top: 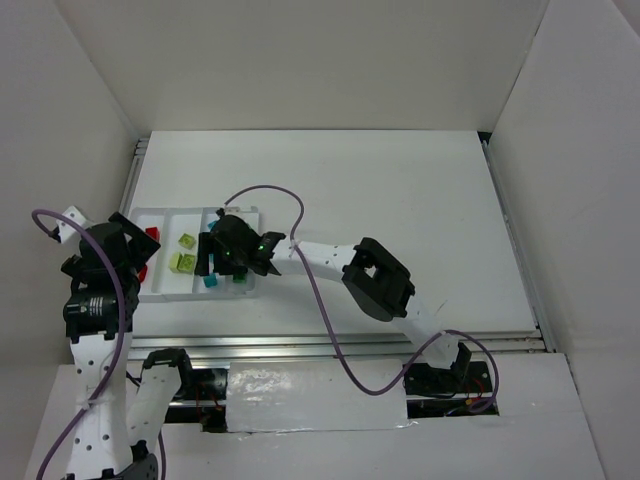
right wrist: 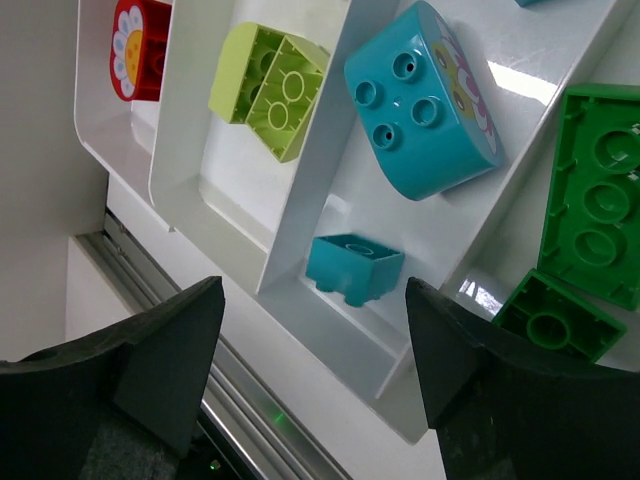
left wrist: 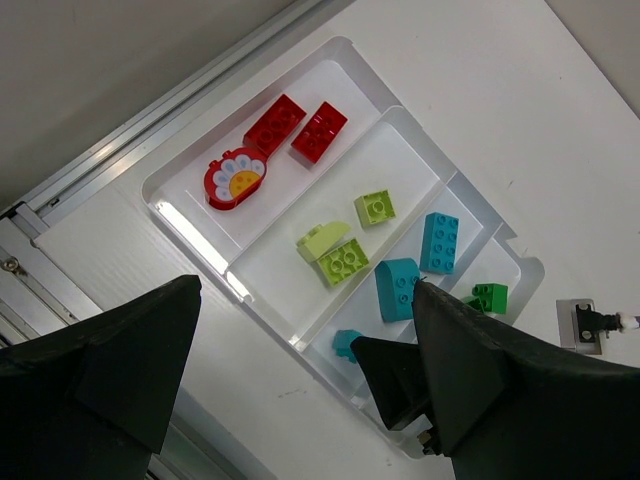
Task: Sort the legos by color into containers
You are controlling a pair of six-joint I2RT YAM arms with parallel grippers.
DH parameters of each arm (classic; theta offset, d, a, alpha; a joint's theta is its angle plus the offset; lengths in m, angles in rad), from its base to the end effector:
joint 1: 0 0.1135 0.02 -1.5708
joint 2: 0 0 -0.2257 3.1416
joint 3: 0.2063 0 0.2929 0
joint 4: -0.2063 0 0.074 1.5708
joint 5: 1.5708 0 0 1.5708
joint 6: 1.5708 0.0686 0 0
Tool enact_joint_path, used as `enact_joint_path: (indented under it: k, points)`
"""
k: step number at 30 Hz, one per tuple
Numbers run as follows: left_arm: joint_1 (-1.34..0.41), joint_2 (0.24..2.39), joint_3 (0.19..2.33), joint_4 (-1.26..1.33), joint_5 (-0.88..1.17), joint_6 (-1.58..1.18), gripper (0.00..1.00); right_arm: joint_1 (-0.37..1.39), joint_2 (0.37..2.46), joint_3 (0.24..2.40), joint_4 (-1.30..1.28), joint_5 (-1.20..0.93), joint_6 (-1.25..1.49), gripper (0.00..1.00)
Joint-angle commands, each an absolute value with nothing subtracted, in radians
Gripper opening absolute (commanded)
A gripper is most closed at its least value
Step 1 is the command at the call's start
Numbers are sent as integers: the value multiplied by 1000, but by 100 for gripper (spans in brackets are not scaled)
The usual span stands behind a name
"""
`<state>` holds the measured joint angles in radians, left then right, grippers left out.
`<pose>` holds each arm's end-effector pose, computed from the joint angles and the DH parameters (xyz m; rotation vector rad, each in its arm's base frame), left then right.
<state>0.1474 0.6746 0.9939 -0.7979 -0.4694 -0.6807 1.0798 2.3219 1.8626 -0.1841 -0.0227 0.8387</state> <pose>0.2102 0.0626 0.3392 -1.0578 1.6935 0.1393 0.2682 0.5049 0.1196 -0.3068 2.4176 1.0136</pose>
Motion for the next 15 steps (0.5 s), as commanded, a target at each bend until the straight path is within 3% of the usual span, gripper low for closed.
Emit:
enact_joint_path:
  k: [1,9,13,15]
  points:
    - [152,678,992,-761,-463,-658,99,1089,2284,1907,-189,-20,816,81]
    - [150,666,994,-753,-468,-631,100,1091,2047,1708,-146,63,753,82]
    - [143,679,986,-718,-413,-585,99,1101,1723,1514,-222,228,668,83]
    - [129,704,1008,-722,-379,-546,100,1118,1538,1442,-297,401,591,91]
